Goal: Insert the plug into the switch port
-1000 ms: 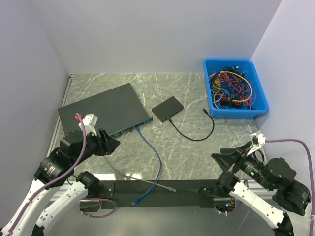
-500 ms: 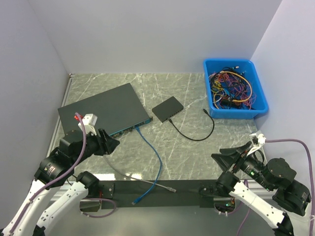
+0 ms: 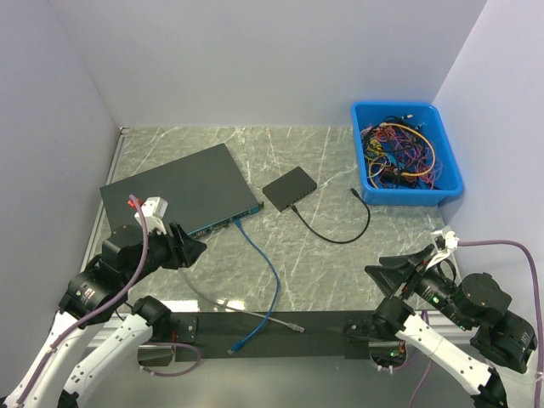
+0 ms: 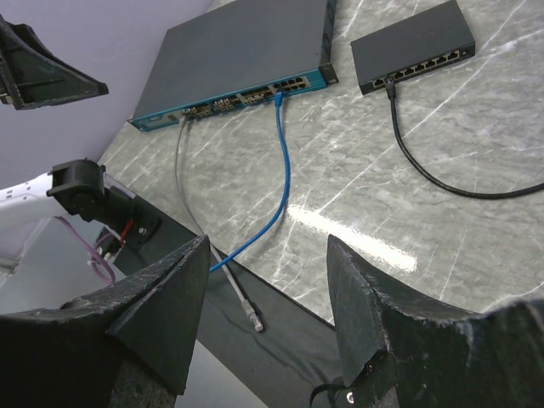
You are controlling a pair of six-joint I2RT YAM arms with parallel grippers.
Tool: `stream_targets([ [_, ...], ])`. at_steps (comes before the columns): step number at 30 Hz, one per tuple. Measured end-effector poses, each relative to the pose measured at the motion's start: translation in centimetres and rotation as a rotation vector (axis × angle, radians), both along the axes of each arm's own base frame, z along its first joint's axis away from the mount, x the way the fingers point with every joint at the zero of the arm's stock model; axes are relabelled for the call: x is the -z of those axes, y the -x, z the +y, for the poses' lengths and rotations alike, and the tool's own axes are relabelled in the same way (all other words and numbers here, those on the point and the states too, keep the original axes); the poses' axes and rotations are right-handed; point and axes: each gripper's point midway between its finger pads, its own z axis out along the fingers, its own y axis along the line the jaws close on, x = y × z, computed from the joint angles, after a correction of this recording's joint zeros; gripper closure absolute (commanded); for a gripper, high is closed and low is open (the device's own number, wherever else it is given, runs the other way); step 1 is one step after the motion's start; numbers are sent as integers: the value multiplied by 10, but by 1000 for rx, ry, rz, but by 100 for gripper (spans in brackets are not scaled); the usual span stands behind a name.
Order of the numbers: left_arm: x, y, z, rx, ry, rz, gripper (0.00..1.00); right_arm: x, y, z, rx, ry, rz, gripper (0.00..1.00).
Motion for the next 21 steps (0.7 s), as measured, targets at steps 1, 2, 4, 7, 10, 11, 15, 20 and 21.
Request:
stream_targets([
  [1,0,0,0,0,0,0,43,0,0,0,0,0,0,36],
  [2,0,0,0,-1,1,-1,43,0,0,0,0,0,0,36],
  [4,0,0,0,-2,1,-1,43,0,0,0,0,1,1,36],
  [7,0,0,1,-3,1,-1,43,0,0,0,0,1,1,36],
  [10,0,0,1,-4,1,-1,43,0,0,0,0,1,1,36],
  [11,0,0,1,-4,1,-1,43,1,0,0,0,1,1,36],
  [15,0,-1,1,-7,1,-1,43,1,0,0,0,2,2,36],
  [20,0,-1,2,-10,1,-1,43,2,0,0,0,3,3,36],
  [21,0,-1,2,-10,1,-1,43,2,0,0,0,4,3,36],
])
